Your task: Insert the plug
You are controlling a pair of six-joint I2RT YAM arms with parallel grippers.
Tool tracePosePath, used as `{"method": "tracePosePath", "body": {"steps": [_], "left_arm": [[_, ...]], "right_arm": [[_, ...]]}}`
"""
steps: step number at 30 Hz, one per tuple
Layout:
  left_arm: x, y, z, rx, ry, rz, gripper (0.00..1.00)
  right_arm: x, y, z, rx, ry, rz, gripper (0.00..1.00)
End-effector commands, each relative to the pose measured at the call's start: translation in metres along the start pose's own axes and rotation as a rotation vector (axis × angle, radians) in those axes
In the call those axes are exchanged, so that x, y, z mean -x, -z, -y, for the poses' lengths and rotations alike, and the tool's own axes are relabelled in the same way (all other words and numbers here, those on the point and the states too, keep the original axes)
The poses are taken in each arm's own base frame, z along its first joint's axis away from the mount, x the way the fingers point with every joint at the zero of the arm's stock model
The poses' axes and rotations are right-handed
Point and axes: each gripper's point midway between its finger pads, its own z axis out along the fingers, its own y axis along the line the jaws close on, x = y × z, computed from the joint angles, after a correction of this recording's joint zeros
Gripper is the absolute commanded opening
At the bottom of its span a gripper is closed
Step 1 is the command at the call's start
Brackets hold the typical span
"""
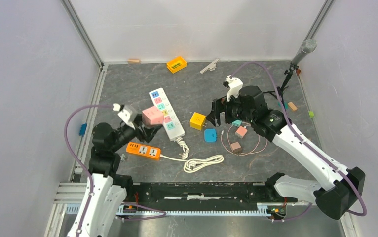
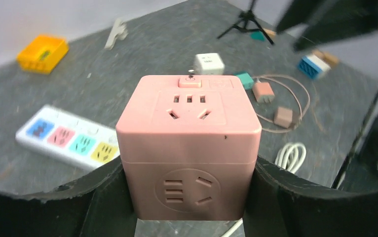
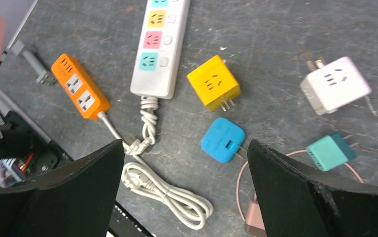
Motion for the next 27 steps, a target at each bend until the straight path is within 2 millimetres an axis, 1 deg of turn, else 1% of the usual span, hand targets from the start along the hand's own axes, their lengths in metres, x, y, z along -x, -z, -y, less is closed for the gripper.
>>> {"method": "tracePosePath", "body": {"steps": [1,3,5,8,10,14,18,22,24,27], "left_arm": [[0.017,0.012,0.047,-0.307,-0.482,0.141,0.09],[0.007,0.016,0.056,-0.372,-0.519,0.116,0.07],[-0.005,0.019,0.059,-0.399,-0.549,0.080,0.04],[-0.019,0.021,0.059,-0.429,-0.596,0.044,0.02],[-0.022,0.020,0.060,-0.445,-0.598,0.032,0.02],[-0.024,0.015,0.061,-0.462,-0.587,-0.003,0.02],[-0.033,0.007,0.061,-0.485,-0.602,-0.086,0.02],[-0.040,-0.008,0.065,-0.507,-0.618,-0.169,0.02],[-0.041,-0.018,0.068,-0.507,-0.621,-0.202,0.02],[-0.045,-0.031,0.076,-0.515,-0.614,-0.256,0.02]], "right_arm": [[0.017,0.001,-0.028,0.135,-0.003,0.001,0.98],[0.016,-0.002,-0.032,0.149,-0.034,-0.030,0.98],[0.012,-0.007,-0.040,0.185,-0.056,-0.084,0.98],[0.005,-0.013,-0.058,0.280,-0.112,-0.141,0.98],[0.005,-0.016,-0.071,0.342,-0.149,-0.156,0.98],[0.017,-0.015,-0.094,0.431,-0.187,-0.154,0.98],[0.031,-0.015,-0.106,0.478,-0.206,-0.139,0.98],[0.038,-0.020,-0.114,0.494,-0.224,-0.144,0.98],[0.035,-0.025,-0.116,0.477,-0.238,-0.170,0.98],[0.023,-0.034,-0.116,0.444,-0.268,-0.217,0.98]]}}
